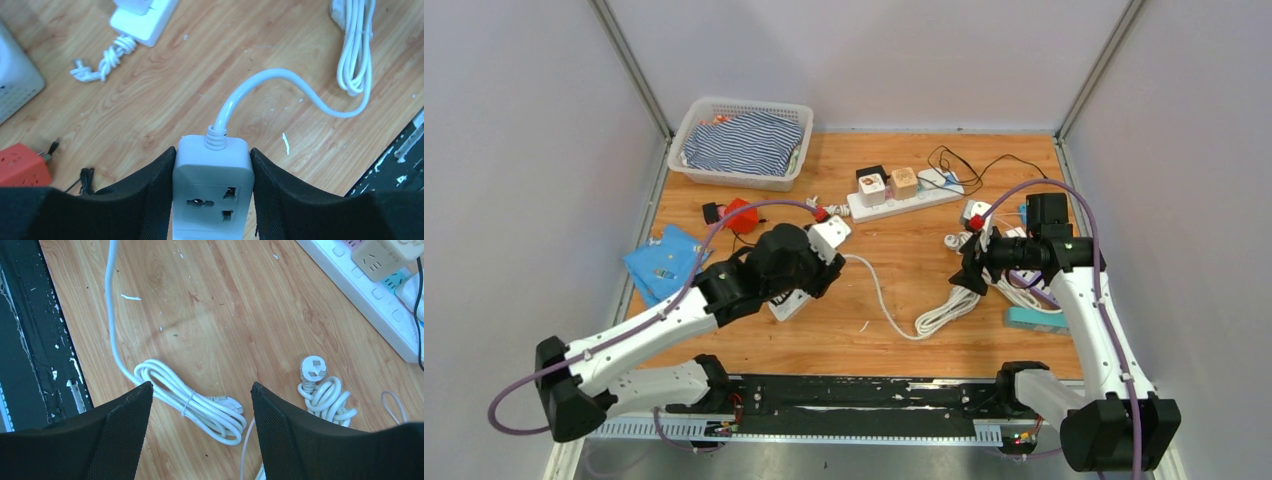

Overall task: Pull the plug off the socket
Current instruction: Pick up the socket from the center of the board.

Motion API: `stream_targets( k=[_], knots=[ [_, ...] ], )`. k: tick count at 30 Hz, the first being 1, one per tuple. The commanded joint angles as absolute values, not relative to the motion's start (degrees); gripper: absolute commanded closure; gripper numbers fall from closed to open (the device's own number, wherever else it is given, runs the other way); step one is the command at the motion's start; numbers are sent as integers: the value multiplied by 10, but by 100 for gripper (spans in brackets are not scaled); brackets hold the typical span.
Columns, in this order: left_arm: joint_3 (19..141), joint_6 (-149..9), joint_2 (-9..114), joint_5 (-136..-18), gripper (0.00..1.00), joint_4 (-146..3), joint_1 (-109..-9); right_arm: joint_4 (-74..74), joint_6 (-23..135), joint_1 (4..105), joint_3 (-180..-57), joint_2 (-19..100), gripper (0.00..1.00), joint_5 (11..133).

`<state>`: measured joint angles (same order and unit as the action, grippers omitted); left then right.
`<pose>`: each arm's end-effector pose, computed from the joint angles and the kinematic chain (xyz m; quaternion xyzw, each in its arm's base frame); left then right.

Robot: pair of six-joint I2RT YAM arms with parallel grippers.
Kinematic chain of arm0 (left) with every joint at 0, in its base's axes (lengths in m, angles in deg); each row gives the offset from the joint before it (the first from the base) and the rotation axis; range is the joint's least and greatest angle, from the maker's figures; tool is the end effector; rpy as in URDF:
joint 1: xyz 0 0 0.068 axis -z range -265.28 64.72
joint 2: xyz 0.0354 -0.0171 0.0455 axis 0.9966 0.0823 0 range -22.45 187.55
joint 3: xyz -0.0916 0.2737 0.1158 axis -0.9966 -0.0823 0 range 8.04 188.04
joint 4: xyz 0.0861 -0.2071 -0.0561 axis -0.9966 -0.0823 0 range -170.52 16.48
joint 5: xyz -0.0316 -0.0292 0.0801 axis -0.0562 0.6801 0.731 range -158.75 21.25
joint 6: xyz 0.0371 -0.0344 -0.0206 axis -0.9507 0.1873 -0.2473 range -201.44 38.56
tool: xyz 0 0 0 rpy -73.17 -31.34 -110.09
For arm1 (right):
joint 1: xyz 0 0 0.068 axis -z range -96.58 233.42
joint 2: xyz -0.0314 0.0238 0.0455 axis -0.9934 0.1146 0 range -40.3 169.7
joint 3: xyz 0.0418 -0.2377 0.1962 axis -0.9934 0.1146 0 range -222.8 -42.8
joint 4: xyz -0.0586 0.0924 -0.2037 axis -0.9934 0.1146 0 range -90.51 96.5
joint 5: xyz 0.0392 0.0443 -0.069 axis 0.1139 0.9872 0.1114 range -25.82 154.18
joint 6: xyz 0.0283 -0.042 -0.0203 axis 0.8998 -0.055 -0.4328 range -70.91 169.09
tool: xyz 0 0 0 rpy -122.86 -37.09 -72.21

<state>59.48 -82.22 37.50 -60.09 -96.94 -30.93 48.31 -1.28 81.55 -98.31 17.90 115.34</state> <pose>0.1097 -0.1435 0.3455 0.3709 0.7898 -0.1591 0.4618 0.1346 0.0330 0.3454 -0.5027 0.7019 0.2495 0.4386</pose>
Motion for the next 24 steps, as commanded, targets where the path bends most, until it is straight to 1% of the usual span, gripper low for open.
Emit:
stream_targets(
  k=[1, 6, 14, 19, 22, 24],
  knots=[
    [614, -795, 310, -634, 100, -975, -367, 484, -16, 829, -981, 167, 25, 1168],
    [616, -772, 258, -659, 100, -972, -424, 485, -16, 829, -980, 163, 25, 1173],
    [622, -745, 225, -726, 100, -974, -528, 484, -15, 848, -979, 157, 25, 1178],
    [627, -721, 212, -815, 100, -966, -629, 485, -16, 850, -978, 156, 25, 1180],
    [630, -694, 208, -865, 100, -960, -709, 485, -16, 850, -977, 154, 25, 1180],
    [628, -670, 205, -881, 100, -952, -749, 485, -17, 850, -977, 154, 25, 1180]
  ],
)
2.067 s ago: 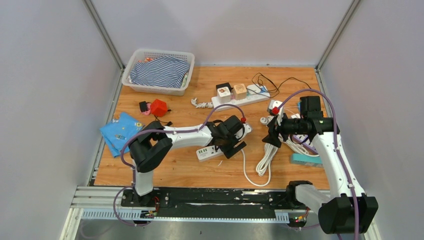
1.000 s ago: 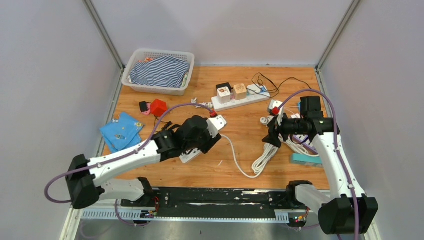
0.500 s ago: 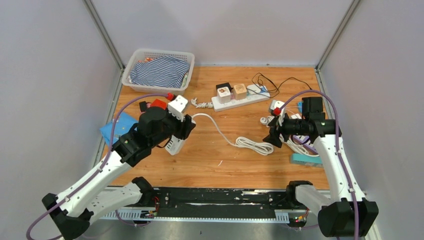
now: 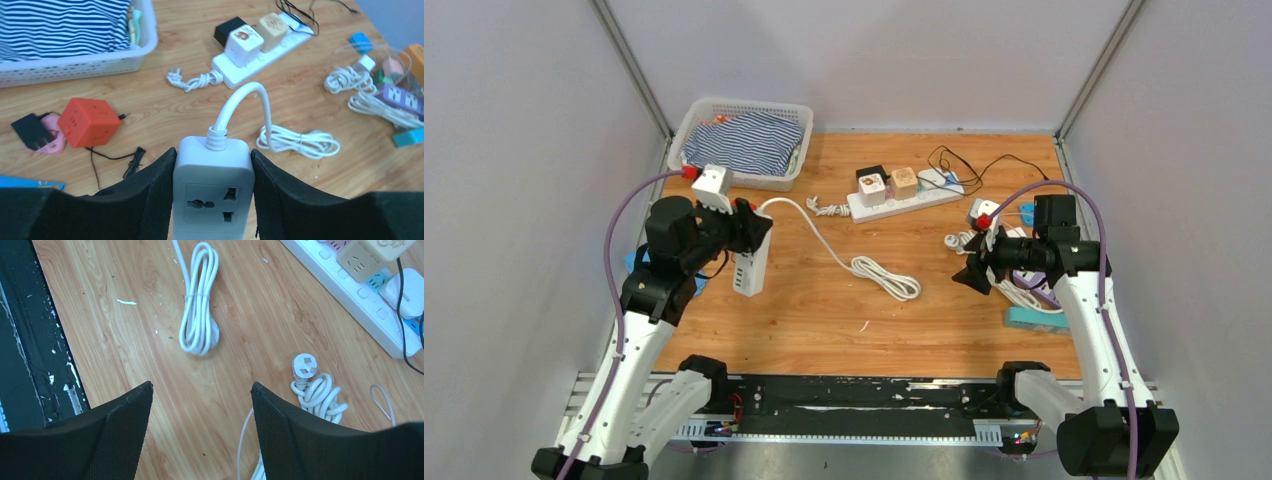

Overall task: Pull the plug off the socket
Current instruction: Pick up the socket from the center of the board, then place the socket at the center of the board.

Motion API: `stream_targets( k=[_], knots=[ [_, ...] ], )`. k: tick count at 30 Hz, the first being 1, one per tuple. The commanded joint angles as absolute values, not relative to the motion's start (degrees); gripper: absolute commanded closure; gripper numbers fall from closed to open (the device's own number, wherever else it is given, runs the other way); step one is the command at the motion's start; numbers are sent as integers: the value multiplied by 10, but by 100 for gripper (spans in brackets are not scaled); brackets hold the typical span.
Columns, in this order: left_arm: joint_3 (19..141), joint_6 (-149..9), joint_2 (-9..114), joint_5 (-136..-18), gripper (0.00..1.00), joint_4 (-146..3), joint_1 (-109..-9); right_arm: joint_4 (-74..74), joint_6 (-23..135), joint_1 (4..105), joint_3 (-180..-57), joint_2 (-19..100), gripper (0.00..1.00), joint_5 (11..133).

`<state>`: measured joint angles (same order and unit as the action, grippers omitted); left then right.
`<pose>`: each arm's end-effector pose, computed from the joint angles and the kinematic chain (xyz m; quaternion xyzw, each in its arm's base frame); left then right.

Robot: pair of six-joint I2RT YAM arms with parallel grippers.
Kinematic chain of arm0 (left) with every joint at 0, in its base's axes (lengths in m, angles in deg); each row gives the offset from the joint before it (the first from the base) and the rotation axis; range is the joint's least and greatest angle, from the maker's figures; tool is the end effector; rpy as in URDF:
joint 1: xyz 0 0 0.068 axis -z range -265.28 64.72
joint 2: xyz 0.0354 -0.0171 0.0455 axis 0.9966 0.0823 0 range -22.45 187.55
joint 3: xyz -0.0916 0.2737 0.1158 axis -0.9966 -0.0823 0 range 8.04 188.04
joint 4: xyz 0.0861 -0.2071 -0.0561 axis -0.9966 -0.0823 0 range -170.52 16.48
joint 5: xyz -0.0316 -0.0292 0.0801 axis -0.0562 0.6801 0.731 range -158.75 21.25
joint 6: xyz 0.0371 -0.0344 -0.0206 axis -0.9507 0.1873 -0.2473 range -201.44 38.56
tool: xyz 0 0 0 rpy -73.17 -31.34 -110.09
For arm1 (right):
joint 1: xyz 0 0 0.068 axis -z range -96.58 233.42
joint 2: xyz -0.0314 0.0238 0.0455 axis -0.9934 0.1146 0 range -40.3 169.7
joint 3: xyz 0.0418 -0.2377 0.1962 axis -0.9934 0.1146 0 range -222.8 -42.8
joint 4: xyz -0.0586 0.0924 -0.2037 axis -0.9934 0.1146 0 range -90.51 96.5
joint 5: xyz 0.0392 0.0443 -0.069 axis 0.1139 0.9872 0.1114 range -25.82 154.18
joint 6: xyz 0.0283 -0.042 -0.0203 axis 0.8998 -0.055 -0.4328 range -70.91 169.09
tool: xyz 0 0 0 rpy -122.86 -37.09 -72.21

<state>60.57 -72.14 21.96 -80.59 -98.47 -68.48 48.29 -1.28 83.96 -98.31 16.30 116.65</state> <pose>0.1034 -0.0390 0.3832 0.1136 0.7930 -0.2145 0.5588 0.1289 0.0278 0.3491 -0.4924 0.7003 0.2427 0.4563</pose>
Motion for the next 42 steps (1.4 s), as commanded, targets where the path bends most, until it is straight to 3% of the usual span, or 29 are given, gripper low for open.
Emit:
stream_targets(
  k=[1, 5, 13, 18, 23, 30, 42],
  knots=[
    [627, -657, 204, -879, 100, -949, -764, 485, -17, 851, -977, 154, 25, 1180],
    [616, -607, 191, -841, 100, -938, -806, 485, -17, 851, -977, 154, 25, 1181],
    [624, -542, 125, -596, 100, -980, -834, 485, -19, 851, -976, 153, 25, 1183],
    [669, -539, 120, -463, 100, -1009, -835, 485, -18, 851, -976, 153, 25, 1184],
    [723, -558, 129, -405, 100, -1025, -835, 485, -18, 851, -977, 152, 25, 1186],
    [757, -582, 140, -423, 100, -1028, -835, 488, -20, 851, -977, 148, 25, 1189],
    [543, -521, 204, -548, 100, -966, -838, 496, -30, 851, -975, 141, 25, 1194]
  ],
)
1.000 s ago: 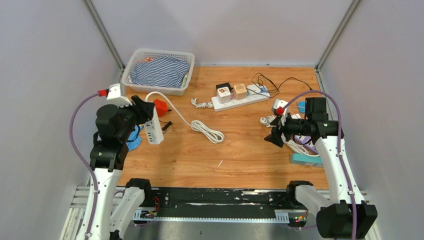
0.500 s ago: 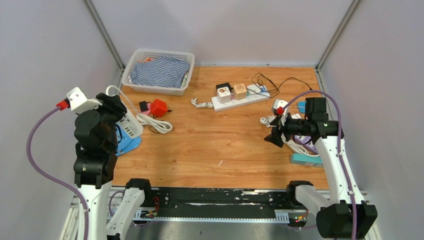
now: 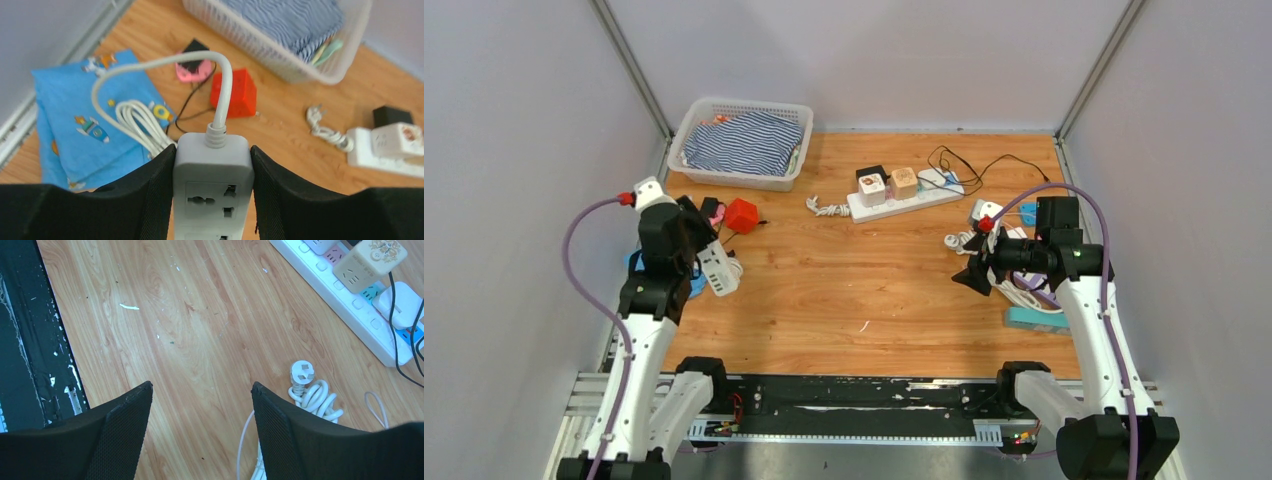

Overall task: Pull the plug off the socket
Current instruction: Place the socket at the center of the board.

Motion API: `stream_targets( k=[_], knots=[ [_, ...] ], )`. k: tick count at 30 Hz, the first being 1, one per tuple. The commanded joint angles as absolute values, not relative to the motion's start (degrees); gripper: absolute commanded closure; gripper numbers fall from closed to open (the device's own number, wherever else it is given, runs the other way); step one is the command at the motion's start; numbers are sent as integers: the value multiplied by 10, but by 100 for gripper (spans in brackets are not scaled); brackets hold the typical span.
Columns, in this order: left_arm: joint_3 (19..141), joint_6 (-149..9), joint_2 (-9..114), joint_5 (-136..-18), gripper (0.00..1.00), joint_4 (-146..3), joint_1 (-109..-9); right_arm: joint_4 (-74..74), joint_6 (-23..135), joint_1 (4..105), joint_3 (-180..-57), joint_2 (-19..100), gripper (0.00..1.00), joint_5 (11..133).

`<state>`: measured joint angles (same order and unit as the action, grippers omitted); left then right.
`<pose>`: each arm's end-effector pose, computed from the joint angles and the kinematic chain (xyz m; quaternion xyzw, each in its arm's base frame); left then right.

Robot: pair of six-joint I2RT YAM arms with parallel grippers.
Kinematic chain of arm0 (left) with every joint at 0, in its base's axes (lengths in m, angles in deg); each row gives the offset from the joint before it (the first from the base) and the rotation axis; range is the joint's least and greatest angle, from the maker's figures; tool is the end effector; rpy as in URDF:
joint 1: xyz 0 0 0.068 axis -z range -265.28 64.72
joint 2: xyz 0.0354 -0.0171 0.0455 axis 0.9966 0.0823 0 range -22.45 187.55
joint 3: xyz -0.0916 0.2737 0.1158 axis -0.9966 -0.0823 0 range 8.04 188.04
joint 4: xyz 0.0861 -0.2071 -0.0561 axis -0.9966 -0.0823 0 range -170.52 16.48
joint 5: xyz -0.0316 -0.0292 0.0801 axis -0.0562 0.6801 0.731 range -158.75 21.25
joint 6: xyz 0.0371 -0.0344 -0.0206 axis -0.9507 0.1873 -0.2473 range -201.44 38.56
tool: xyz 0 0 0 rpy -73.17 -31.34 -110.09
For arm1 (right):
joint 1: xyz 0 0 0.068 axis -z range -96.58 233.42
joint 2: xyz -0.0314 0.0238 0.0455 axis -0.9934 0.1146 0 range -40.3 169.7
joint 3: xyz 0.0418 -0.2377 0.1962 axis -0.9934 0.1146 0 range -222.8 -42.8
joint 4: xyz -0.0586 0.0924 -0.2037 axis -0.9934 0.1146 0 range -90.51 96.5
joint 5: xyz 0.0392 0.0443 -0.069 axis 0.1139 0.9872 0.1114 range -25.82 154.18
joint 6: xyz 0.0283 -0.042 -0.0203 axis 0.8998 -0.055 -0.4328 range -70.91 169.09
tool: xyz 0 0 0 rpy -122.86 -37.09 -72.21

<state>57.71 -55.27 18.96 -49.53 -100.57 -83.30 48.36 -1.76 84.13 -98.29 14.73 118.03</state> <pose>0.0972 0.0087 0.3689 -0.2630 0.7635 -0.0079 0.5898 0.1220 0.0281 0.3523 -0.4988 0.6869 0.2435 0.4692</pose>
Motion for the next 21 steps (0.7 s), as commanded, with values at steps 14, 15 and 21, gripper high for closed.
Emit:
stream_targets(
  k=[14, 15, 21],
  knots=[
    [472, -484, 206, -599, 100, -948, -839, 500, -37, 851, -975, 142, 25, 1195],
    [474, -485, 204, -598, 100, -949, -839, 500, -37, 851, -974, 142, 25, 1195],
    [457, -474, 201, -560, 100, -957, -839, 501, -38, 851, -975, 139, 25, 1196]
  ],
)
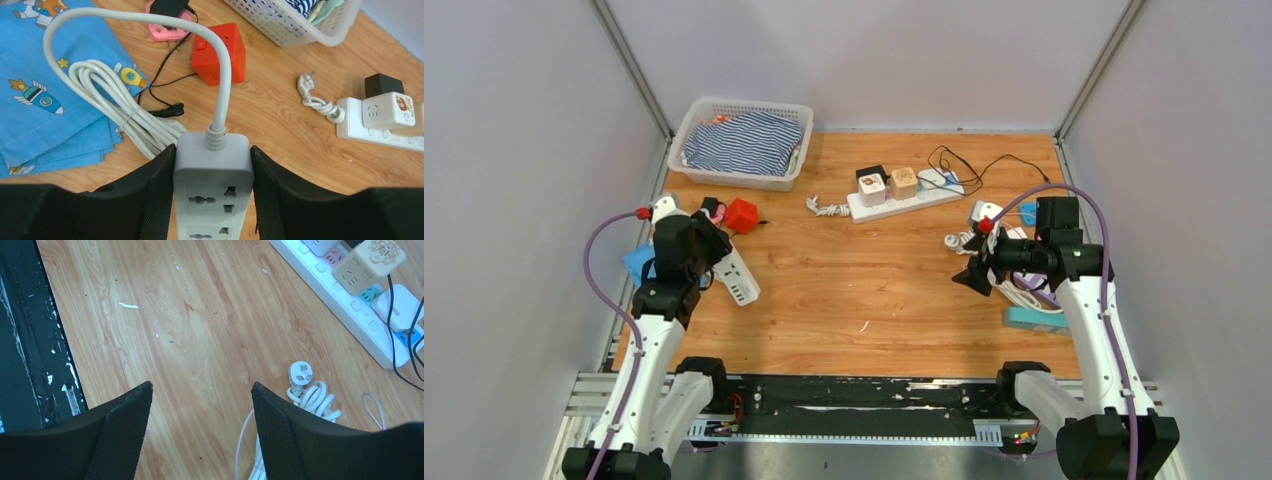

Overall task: Pull the plug off the socket
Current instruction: Place the socket at the center of the board.

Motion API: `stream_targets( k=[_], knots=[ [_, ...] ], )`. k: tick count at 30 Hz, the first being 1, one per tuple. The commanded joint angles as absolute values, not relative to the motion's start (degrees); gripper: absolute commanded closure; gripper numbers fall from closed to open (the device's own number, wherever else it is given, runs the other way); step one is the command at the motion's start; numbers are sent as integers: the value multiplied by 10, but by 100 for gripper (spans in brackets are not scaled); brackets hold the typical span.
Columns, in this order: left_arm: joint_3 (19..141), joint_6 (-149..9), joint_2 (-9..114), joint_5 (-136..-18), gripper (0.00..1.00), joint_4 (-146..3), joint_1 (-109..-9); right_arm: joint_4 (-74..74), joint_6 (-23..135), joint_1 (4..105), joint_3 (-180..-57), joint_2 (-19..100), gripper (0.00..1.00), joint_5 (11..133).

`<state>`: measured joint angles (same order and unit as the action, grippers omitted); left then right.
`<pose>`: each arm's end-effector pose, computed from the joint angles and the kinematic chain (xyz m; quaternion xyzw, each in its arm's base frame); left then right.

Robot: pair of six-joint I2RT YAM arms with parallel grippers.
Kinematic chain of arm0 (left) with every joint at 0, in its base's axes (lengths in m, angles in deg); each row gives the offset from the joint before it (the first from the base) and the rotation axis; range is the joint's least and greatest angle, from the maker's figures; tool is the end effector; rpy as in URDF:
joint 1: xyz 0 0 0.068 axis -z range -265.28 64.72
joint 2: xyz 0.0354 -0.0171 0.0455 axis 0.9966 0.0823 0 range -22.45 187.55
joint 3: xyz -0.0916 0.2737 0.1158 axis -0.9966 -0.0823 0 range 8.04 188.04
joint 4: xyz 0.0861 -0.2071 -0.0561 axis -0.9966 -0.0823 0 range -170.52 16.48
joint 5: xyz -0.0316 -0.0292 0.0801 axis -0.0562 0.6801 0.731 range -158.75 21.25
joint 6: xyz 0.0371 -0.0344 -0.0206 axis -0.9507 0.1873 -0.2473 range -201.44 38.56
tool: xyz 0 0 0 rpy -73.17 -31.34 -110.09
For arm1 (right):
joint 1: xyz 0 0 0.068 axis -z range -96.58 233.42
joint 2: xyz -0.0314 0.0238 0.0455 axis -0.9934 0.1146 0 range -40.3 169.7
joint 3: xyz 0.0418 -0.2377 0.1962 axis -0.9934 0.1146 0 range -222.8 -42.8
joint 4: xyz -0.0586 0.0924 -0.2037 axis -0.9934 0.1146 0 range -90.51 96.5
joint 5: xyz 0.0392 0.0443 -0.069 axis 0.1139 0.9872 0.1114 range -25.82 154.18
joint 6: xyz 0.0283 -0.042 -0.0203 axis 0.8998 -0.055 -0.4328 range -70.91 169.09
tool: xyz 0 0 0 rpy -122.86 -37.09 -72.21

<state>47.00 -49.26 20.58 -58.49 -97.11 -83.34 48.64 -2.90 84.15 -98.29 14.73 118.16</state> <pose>0.1120 0.0028 0.3140 -0.2670 0.8106 -0.0781 0.5152 0.1216 0.0281 0.3520 -0.5050 0.6825 0.2409 0.4702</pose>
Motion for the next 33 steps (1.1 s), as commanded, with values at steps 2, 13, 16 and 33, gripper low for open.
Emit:
stream_targets(
  k=[2, 13, 16, 33],
  knots=[
    [460, -457, 207, -527, 98, -977, -838, 502, -38, 851, -975, 139, 25, 1196],
    [410, -365, 236, -376, 93, -984, -840, 509, -47, 851, -976, 131, 25, 1208],
    [417, -351, 271, -362, 93, -995, -847, 512, -49, 851, -975, 130, 25, 1214],
    [484, -332, 299, -413, 0, -1095, -895, 514, -37, 851, -978, 151, 25, 1224]
  ],
)
